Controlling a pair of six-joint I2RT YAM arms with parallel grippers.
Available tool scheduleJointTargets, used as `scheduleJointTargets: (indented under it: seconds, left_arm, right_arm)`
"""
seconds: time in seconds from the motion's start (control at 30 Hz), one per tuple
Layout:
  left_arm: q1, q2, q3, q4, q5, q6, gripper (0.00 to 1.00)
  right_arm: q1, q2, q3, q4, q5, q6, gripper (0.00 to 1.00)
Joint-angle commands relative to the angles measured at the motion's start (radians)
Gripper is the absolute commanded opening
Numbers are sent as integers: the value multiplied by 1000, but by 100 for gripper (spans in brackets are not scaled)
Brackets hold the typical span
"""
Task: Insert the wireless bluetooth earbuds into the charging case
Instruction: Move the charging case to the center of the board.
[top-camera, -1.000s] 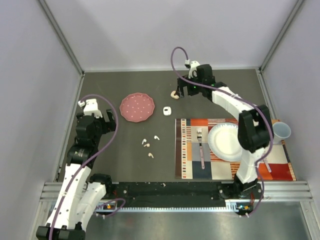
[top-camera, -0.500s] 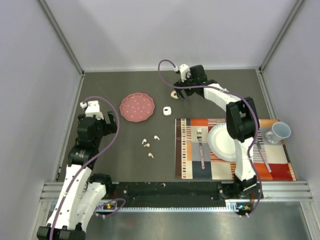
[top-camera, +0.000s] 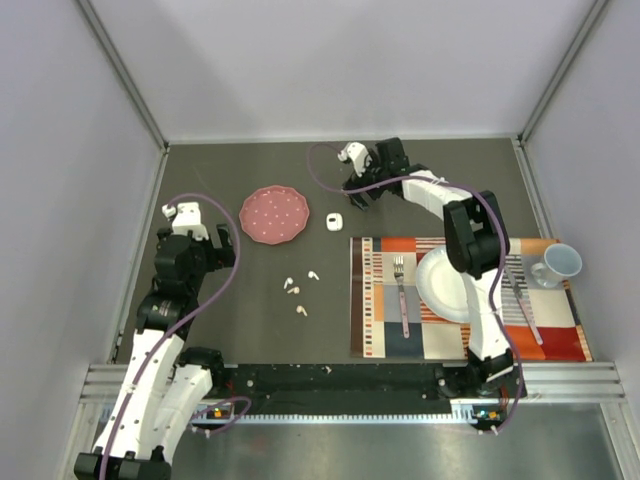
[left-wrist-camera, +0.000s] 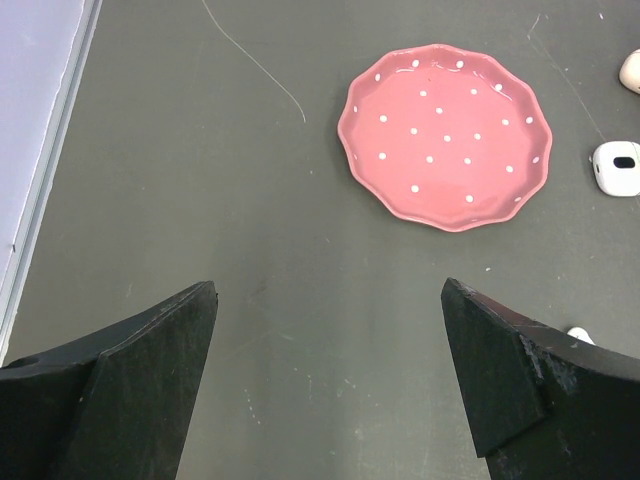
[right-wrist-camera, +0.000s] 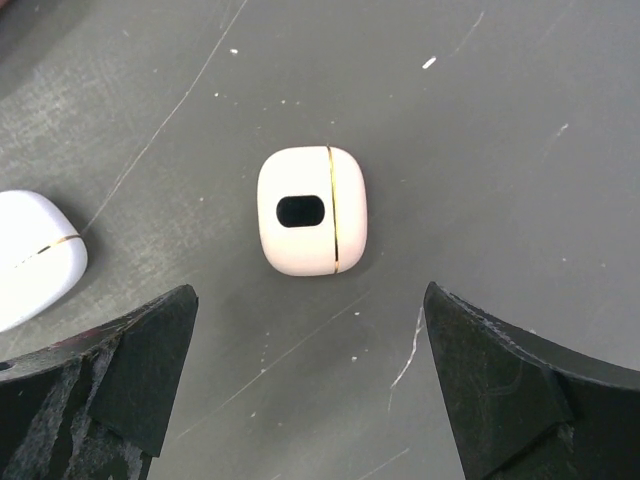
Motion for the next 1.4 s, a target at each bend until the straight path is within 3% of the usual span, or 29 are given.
scheduleJointTargets:
  seconds: [0.0, 0.3, 0.63, 0.87, 0.97, 1.37]
  left_arm:
    - [3, 3, -1, 66, 21, 29, 99]
    - [3, 26, 2, 68, 38, 38, 99]
    - [3, 18, -8, 78, 24, 51, 99]
    - [2, 23, -4, 80, 23, 52, 99]
    - [3, 24, -4, 80, 29, 52, 99]
    - [3, 26, -4, 83, 35, 52, 99]
  right_arm:
    - [10, 20, 41, 21, -36, -108, 97]
    - [12, 86, 96, 18, -34, -140, 91]
    - [13, 122, 156, -11, -36, -143, 74]
    - [12, 136, 183, -62, -73, -180, 71]
    - [13, 145, 202, -85, -74, -185, 61]
    - [16, 159, 229, -117, -97, -209, 65]
